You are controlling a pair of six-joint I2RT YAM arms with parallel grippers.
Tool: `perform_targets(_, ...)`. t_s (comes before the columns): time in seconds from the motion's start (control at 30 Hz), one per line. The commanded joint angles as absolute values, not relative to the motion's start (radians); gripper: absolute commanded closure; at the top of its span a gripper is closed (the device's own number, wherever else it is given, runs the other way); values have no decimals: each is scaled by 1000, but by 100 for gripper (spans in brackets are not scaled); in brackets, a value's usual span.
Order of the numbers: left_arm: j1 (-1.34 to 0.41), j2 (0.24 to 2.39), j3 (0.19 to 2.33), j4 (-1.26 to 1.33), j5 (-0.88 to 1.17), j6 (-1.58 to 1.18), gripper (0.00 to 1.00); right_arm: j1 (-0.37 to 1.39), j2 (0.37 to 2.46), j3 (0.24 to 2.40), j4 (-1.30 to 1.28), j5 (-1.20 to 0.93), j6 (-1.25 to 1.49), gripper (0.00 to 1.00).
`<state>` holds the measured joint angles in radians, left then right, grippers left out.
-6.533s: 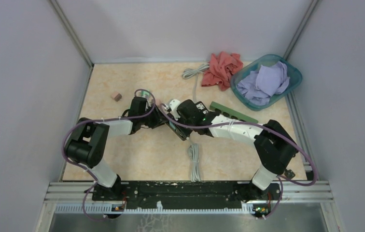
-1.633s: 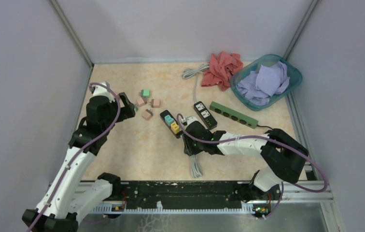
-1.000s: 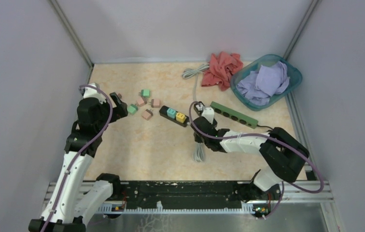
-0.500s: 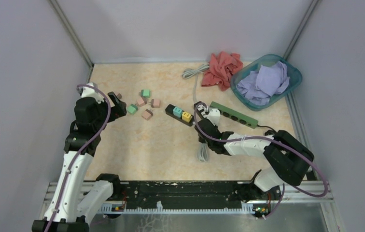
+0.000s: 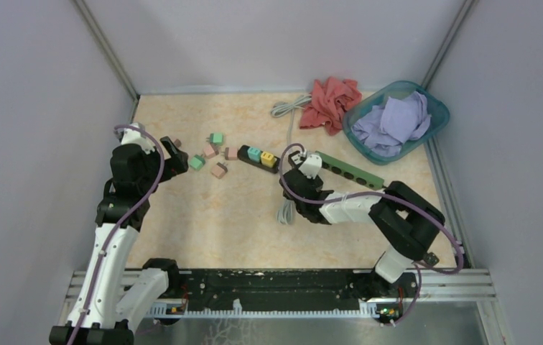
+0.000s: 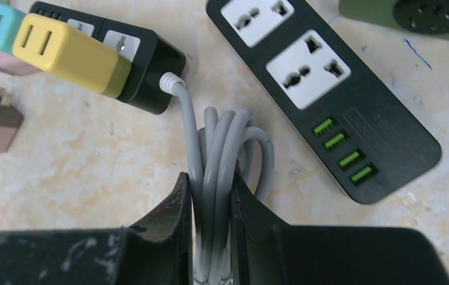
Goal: Insert the plug
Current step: Move the socket to the center of the board.
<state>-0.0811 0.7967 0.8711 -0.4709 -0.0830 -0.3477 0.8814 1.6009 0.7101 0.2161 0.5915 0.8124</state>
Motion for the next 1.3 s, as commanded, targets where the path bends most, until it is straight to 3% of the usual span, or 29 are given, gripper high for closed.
perform_targets(0.0,-71,793,867,-445,-63,-353,0,882,1665,816,400,702,846,100)
perform_targets(0.37,-70,796,865,-444,-58,-353,0,799,1914,1034,516,695,728,100)
perform_targets(0.73,-67,798,866,-445,-63,-353,0,683,2112,1258,508,490,560,100)
perform_targets(0.87,-65,800,866,-446,-63,-354,0,662,2141,1309,478,399,501,82)
perform_targets(1.13,-63,807,866,-445,-52,-352,0,638,1980,1270,359,259,331,33)
perform_targets(1.27,-63,814,866,-446,-49,-351,0,609,1866,1217,271,204,301,25)
